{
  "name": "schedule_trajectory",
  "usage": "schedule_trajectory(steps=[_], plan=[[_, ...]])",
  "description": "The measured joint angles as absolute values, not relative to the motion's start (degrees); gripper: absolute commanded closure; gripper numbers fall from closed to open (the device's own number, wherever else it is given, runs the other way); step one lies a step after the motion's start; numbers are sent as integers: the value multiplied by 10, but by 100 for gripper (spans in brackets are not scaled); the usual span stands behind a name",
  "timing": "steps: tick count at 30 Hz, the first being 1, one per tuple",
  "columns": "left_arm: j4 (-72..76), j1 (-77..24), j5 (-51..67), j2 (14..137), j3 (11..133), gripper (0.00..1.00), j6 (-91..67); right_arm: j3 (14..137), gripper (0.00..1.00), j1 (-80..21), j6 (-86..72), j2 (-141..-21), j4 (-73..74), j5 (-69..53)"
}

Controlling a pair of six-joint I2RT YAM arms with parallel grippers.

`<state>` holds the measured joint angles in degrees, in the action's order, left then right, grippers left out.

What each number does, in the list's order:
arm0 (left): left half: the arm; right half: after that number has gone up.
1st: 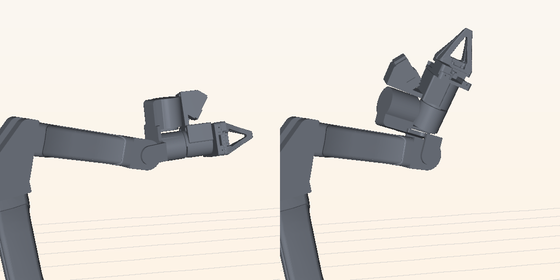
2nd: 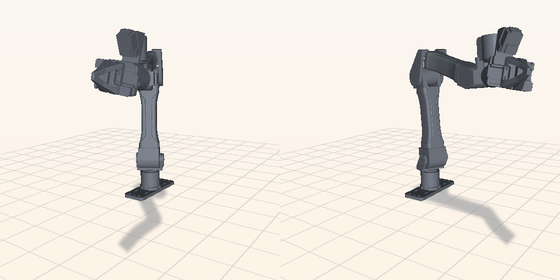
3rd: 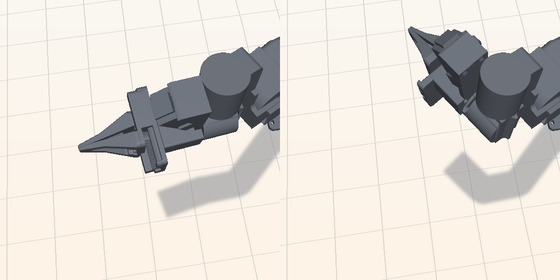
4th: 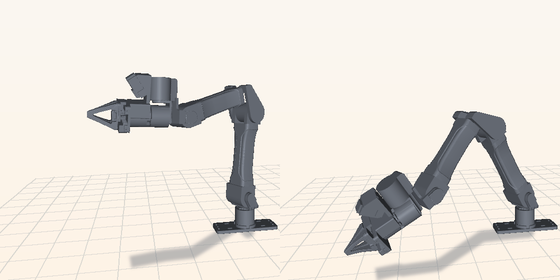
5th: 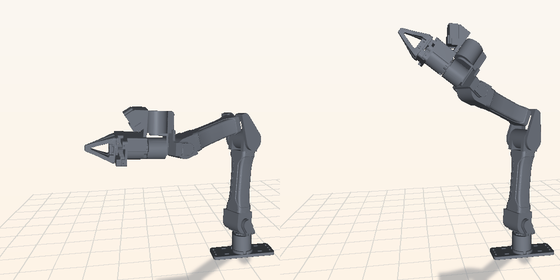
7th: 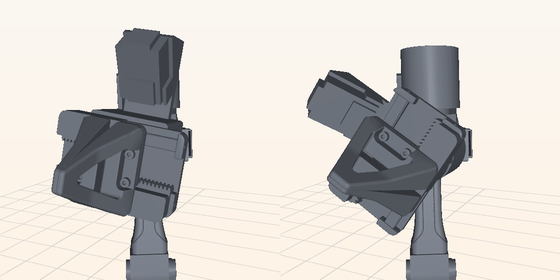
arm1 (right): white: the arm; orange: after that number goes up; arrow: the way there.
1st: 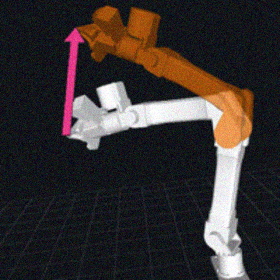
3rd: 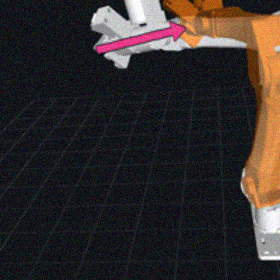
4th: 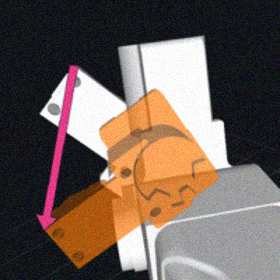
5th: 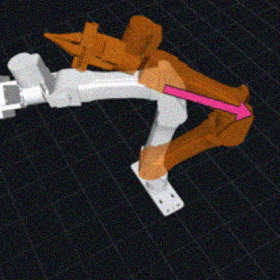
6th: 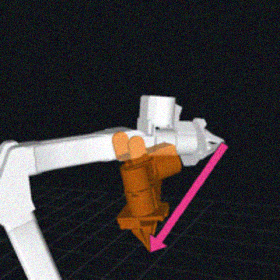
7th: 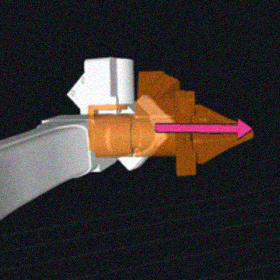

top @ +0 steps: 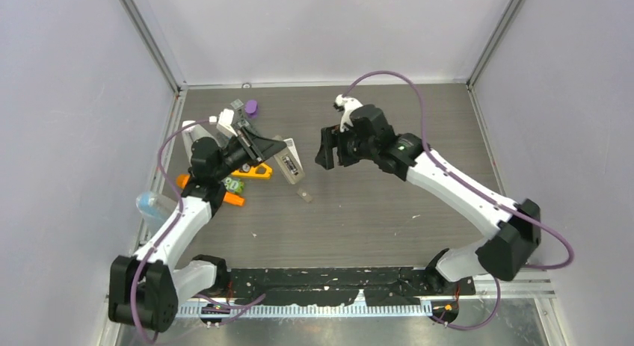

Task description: Load the batteries into the remote control

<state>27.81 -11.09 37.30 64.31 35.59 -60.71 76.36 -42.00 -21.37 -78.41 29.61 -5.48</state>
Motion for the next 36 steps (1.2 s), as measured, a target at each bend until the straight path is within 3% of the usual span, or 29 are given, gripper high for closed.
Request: schedule_trajectory(steps=[10,18,24,27,33,36], plan=[[25,-93,230,495,357,100,-500,736,32,-480,-116,-1016,270,-35],[-50,-92,174,427,338,100,-486,760,36,-522,-62,-1108,269,-7],[-71,-92,160,408,322,100,-486,789,54,-532,-41,-1136,269,21],[-77,-92,158,405,319,100,-486,800,68,-532,-41,-1151,272,29],[-76,-92,156,404,319,100,-486,823,71,-532,-41,-1162,290,41],[-76,-92,156,404,319,100,-486,824,78,-532,-45,-1163,296,45]])
